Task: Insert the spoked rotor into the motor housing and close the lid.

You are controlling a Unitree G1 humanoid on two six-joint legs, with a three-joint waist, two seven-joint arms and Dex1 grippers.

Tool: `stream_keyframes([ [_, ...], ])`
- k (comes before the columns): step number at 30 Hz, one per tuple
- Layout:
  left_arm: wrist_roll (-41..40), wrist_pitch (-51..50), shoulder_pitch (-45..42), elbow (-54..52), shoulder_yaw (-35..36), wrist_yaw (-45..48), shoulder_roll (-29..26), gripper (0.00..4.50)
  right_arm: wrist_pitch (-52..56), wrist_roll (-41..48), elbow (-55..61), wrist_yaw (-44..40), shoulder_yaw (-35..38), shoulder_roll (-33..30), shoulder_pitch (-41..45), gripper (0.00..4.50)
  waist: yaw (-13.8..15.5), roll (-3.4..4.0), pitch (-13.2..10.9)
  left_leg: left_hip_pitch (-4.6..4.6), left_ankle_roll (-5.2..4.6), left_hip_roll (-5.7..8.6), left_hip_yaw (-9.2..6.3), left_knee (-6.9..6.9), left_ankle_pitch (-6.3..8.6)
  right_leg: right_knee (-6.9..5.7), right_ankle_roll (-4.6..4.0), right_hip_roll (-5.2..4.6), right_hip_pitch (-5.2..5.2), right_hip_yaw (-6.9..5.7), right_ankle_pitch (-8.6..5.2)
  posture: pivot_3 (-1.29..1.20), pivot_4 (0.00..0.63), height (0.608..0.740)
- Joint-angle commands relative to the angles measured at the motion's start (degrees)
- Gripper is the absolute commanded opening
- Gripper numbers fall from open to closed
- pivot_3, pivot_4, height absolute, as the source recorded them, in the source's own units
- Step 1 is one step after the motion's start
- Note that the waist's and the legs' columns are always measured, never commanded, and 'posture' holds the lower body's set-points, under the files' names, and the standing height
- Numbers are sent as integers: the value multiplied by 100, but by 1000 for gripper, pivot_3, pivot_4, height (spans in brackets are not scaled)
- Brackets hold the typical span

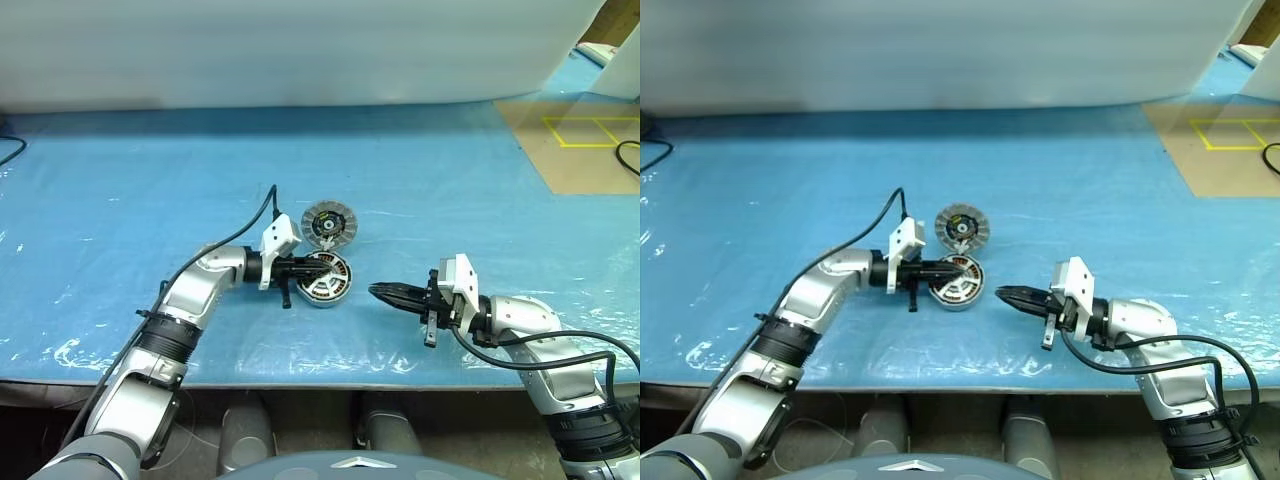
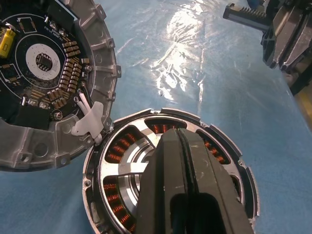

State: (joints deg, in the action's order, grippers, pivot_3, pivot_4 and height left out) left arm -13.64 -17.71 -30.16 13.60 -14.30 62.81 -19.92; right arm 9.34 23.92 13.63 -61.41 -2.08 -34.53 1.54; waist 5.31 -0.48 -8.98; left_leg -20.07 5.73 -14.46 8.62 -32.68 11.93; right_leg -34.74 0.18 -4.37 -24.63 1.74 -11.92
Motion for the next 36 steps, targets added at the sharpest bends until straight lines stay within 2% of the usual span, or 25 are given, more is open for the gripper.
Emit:
stream_keyframes([
  [1, 349, 28, 18, 392, -60, -398, 16, 32, -98, 16, 14, -9, -19, 37, 55, 0, 0, 1, 1, 0, 0, 0, 0, 0, 0, 0, 0, 0, 0, 0, 0, 0, 150, 740],
  [6, 326, -77, 43, 359, -117, -369, 31, 32, -131, -22, -25, -24, -45, 44, 54, 0, 0, 3, 2, -1, 0, 2, 0, -1, 0, 2, 1, -2, 1, 1, -1, 0, 150, 740],
  [13, 115, -207, 392, -219, -372, 399, -282, 32, -153, -73, -84, -15, -14, 30, 84, 0, -14, 8, 5, 0, 0, 2, 1, 10, 0, 8, 5, -1, 0, 0, -4, 0, 150, 740],
  [18, -228, -47, 395, -371, -39, 367, -59, 32, -175, -112, -155, -16, -41, 43, 123, 0, 4, 9, 6, -4, 0, 4, 2, 18, 0, 13, 6, -2, -3, -3, -7, 0, 150, 740],
  [29, -406, 324, 373, -384, 222, 195, 260, 32, -189, -176, -215, -36, -92, 24, 178, 0, -6, 8, 5, -14, 0, 3, 2, 18, 0, 11, 7, -1, -21, -2, -6, 0, 150, 740],
  [36, -610, -152, 481, -632, 64, 623, -5, 32, -157, -207, -217, -41, -97, 14, 214, 0, -48, 8, 5, -14, 0, 3, 2, 18, 0, 9, 7, 0, -22, -1, -6, 0, 150, 740],
])
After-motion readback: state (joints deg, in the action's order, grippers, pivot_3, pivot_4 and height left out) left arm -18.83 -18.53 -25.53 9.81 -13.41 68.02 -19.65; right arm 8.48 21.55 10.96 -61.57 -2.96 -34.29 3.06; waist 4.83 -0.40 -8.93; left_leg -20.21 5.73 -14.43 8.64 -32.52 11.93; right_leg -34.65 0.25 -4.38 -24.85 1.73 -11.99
